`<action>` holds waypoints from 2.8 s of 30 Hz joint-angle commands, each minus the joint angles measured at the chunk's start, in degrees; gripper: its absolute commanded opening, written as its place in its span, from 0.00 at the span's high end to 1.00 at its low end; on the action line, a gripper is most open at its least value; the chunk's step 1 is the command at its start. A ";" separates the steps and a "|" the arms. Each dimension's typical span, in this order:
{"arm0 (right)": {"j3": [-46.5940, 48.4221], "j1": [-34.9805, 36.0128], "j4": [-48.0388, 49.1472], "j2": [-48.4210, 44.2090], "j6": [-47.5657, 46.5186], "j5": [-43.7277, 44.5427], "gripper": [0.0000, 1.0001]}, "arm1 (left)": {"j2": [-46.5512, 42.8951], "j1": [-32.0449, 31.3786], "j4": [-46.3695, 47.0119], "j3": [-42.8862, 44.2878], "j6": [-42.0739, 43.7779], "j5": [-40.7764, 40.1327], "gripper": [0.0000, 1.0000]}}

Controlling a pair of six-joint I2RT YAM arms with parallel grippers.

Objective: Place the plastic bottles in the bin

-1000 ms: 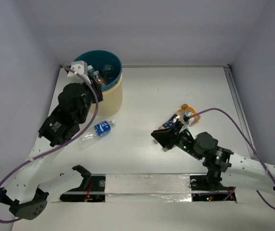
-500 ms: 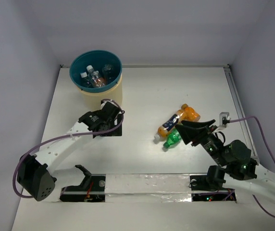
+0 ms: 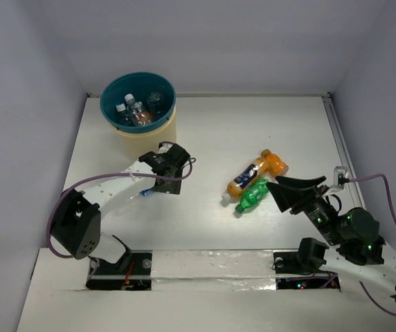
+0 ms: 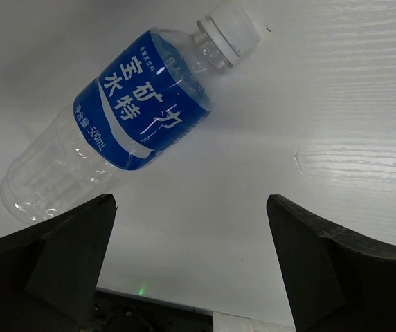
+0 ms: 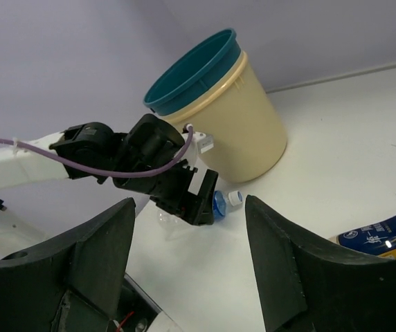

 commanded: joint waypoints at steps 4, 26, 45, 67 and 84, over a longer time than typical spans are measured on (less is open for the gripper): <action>2.61 0.45 -2.68 -1.72 -0.78 -0.19 0.30 | 2.35 -0.59 2.81 3.02 3.73 -4.22 0.09; 1.82 0.45 -8.04 -4.36 1.15 -1.24 0.30 | 16.49 -0.59 6.15 1.88 7.08 -20.48 0.09; 1.29 0.45 -21.89 3.63 16.24 8.50 0.17 | 11.07 -4.89 9.48 1.44 8.75 -7.83 0.54; 6.66 -19.91 -29.95 34.75 29.73 3.68 0.19 | -26.99 -9.47 29.86 -2.96 4.62 13.70 0.71; 7.54 -33.57 -14.63 56.02 19.52 -10.29 0.18 | -28.76 -9.47 41.04 15.49 3.47 16.70 0.70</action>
